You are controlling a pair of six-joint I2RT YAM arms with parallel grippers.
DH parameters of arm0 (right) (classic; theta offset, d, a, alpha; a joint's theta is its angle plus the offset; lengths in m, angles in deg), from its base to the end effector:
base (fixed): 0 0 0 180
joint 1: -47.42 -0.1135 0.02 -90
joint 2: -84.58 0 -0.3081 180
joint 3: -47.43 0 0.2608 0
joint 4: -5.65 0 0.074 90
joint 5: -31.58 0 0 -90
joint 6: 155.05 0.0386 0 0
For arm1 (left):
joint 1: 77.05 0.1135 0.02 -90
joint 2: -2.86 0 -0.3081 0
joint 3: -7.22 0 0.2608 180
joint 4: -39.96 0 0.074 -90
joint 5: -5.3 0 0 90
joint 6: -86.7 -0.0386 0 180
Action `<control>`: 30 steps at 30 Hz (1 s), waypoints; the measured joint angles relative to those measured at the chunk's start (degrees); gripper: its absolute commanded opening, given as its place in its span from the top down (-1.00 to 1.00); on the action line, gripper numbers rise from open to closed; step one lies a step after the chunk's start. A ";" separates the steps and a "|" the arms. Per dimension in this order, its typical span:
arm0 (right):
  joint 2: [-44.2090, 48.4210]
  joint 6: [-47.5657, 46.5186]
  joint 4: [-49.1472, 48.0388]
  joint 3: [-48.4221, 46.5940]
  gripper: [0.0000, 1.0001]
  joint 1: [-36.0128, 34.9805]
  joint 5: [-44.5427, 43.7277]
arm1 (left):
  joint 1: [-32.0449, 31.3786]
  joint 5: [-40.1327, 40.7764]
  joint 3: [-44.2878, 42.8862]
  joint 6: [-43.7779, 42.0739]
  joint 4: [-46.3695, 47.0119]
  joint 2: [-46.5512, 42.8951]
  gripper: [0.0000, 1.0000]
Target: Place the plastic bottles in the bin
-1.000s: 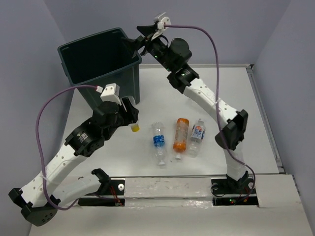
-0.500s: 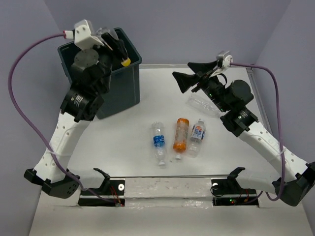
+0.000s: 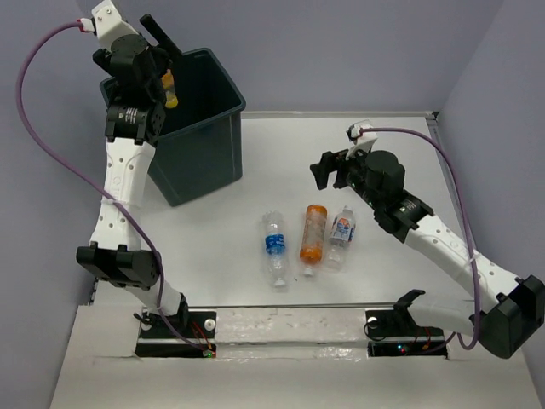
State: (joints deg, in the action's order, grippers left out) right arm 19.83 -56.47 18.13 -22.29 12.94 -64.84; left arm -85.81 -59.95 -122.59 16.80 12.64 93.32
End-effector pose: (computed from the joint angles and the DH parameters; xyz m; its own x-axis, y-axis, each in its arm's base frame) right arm 0.2166 0.1435 0.4001 -0.1768 0.0584 -0.9825 -0.4498 0.8831 0.1335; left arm 0.3294 -0.0344 0.6097 0.2850 -0.3597 -0.8885 -0.1794 0.8905 -0.4181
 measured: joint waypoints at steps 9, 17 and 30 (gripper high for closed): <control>-13.55 -7.08 14.82 -9.07 -0.99 7.28 -3.54 | -0.96 -9.27 12.55 3.04 -2.58 -7.56 -0.98; -25.03 -19.52 24.39 -17.77 -0.99 9.40 -2.05 | -20.33 -16.50 37.48 6.45 -2.32 -31.19 -0.98; -48.59 -33.29 34.38 -32.85 -0.99 15.56 0.85 | -33.97 -25.38 69.00 16.46 -4.90 -33.99 -0.98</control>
State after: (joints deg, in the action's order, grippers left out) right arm -28.76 -89.76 52.51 -55.15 28.50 -63.98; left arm -119.77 -85.32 -53.59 33.26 7.74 59.33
